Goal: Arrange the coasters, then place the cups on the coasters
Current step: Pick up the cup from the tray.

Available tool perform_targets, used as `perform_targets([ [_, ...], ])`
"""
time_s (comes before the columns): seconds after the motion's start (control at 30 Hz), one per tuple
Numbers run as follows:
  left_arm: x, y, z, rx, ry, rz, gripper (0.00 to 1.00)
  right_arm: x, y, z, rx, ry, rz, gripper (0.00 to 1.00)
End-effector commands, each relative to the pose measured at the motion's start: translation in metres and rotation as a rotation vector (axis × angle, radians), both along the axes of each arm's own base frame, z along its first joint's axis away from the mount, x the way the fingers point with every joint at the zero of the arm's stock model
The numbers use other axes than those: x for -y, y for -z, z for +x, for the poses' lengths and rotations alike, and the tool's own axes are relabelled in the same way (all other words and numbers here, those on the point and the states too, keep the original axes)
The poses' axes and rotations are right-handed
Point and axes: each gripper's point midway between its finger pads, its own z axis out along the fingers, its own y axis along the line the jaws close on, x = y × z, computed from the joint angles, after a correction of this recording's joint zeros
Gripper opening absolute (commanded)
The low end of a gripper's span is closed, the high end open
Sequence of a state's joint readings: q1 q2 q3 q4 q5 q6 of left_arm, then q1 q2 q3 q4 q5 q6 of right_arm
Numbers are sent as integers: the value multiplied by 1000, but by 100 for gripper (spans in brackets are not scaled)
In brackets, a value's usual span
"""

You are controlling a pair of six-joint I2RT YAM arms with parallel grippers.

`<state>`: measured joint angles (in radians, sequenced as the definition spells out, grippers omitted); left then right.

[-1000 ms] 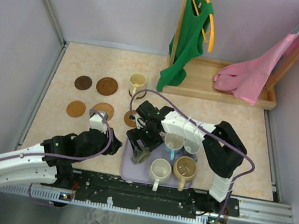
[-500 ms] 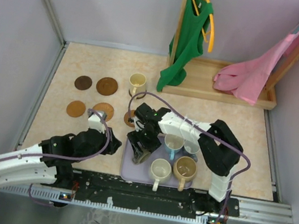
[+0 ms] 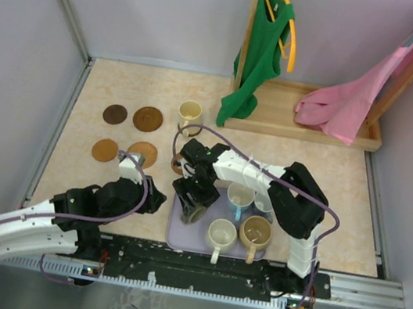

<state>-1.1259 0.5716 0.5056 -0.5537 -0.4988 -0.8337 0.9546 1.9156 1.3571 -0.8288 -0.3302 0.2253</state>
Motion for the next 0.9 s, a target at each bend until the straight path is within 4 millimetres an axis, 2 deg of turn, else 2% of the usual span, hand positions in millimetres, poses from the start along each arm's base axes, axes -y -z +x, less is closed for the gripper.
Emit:
perform_targets([
  [0.0, -2, -1, 2, 20, -4, 2, 55, -8, -14, 8, 34, -27, -20, 0],
  [0.37, 6, 0, 3, 38, 37, 16, 55, -13, -30, 8, -18, -21, -70, 0],
  [0.67, 16, 6, 1, 28, 103, 63, 54, -28, -56, 7, -55, -6, 8, 0],
  [0.87, 14, 7, 2, 39, 96, 64, 53, -23, -63, 9, -103, 41, 27, 0],
])
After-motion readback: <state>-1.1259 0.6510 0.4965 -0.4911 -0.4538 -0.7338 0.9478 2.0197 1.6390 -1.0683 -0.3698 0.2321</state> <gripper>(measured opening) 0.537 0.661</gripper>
